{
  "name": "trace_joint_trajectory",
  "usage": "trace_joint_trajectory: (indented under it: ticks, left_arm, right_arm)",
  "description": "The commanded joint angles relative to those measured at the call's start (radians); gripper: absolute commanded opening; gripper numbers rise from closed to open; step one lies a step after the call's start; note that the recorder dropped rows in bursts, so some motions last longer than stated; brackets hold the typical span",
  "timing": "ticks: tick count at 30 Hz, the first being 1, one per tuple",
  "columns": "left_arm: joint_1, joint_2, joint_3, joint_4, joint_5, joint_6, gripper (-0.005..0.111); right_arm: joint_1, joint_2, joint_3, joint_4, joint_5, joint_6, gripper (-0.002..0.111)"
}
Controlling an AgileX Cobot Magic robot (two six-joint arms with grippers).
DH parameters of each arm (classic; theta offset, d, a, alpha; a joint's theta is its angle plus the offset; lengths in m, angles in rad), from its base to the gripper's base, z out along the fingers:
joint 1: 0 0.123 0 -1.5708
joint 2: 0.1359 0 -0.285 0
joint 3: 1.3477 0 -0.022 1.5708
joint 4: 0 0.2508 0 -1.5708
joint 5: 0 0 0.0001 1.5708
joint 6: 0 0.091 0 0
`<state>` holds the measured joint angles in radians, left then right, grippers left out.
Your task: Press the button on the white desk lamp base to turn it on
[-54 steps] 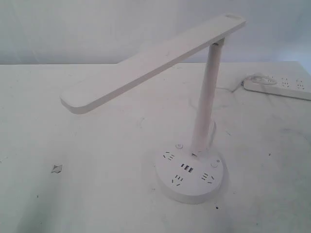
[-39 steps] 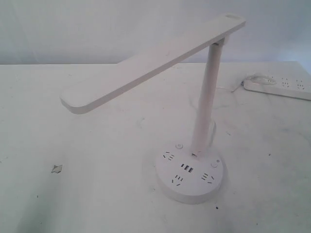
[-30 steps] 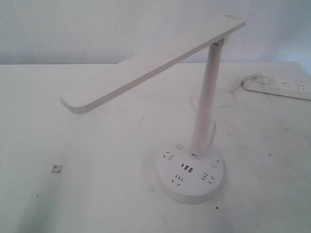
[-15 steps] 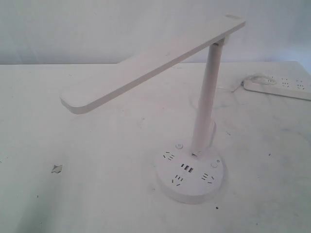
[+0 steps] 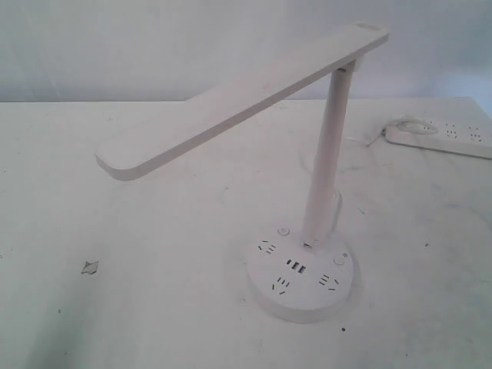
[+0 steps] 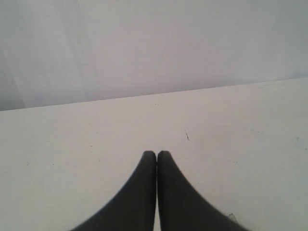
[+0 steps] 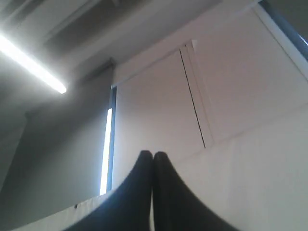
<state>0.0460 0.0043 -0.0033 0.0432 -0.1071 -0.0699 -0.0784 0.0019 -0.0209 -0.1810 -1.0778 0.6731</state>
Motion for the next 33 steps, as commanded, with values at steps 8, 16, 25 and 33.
trace_joint_trajectory:
  ticks: [8, 16, 25, 33]
  left_arm:
    - [0.002, -0.004, 0.003, -0.004, 0.003, -0.001, 0.000]
    - [0.002, -0.004, 0.003, -0.004, 0.003, -0.001, 0.000]
    - [0.002, -0.004, 0.003, -0.004, 0.003, -0.001, 0.000]
    - [0.002, -0.004, 0.003, -0.004, 0.003, -0.001, 0.000]
  right_arm:
    - [0.001, 0.144, -0.317, -0.787, 0.113, 0.405, 0.000]
    - [0.001, 0.455, -0.278, -1.289, -0.113, 0.898, 0.000]
    - [0.001, 0.675, -0.126, -1.455, -0.143, 0.622, 0.000]
    - [0.001, 0.658, -0.094, -1.215, -0.143, 0.444, 0.000]
